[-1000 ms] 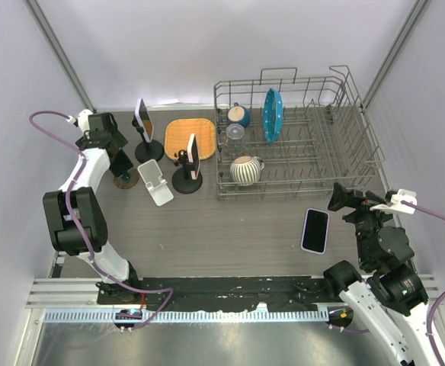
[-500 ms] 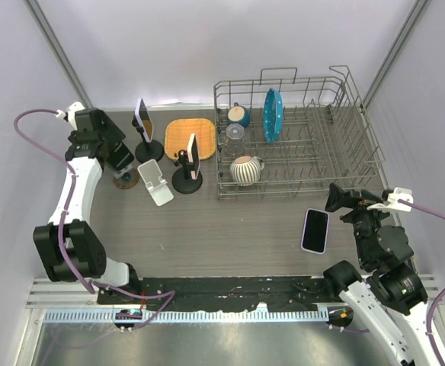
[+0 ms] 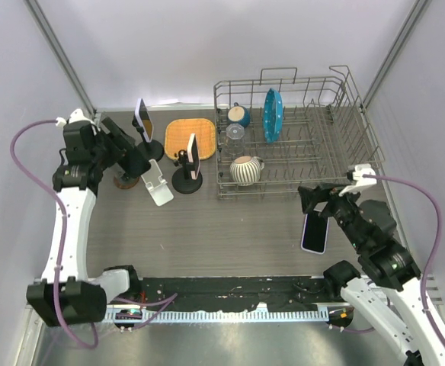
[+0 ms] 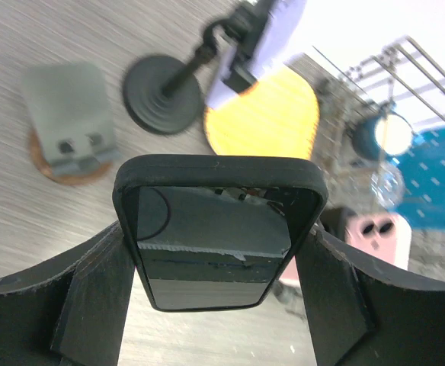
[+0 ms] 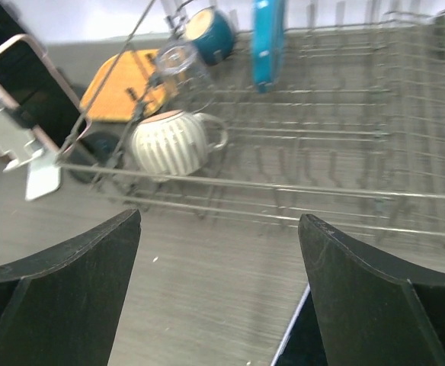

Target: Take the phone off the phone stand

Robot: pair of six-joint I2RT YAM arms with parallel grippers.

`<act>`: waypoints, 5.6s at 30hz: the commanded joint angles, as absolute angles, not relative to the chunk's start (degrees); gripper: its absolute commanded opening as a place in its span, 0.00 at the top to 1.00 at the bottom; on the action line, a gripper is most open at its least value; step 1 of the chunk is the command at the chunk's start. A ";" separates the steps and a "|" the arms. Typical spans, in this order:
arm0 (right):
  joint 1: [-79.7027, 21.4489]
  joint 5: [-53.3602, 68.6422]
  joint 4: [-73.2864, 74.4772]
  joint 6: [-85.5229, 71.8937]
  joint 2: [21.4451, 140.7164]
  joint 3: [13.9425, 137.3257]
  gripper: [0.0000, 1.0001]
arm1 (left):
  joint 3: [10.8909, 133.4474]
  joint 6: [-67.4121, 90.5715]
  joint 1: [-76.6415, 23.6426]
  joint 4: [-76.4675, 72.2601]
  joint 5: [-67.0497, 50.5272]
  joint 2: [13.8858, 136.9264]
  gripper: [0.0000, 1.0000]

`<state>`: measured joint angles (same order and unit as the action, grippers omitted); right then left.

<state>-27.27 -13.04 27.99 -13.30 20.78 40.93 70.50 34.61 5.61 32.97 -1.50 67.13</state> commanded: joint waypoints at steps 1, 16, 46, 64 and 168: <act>-27.42 4.17 25.76 -14.85 27.58 45.70 0.11 | 65.93 38.92 3.17 32.79 -12.38 58.38 0.94; -38.19 15.05 11.52 -22.59 47.54 45.09 0.11 | 48.88 55.54 -17.66 20.31 -14.24 49.40 0.96; -58.62 0.26 -3.26 -24.35 64.34 46.49 0.68 | 45.00 62.23 -39.29 8.17 -5.27 53.53 0.94; -58.54 -3.34 18.88 -28.73 56.52 45.71 0.99 | 51.84 48.88 -38.41 17.92 6.92 49.57 0.00; -43.24 -11.68 22.22 -47.46 64.26 30.24 0.09 | 47.72 20.74 -22.94 27.33 38.15 39.37 0.00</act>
<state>-43.46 -2.22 14.98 -46.06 67.35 28.77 47.75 20.58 -23.46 29.43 37.47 39.68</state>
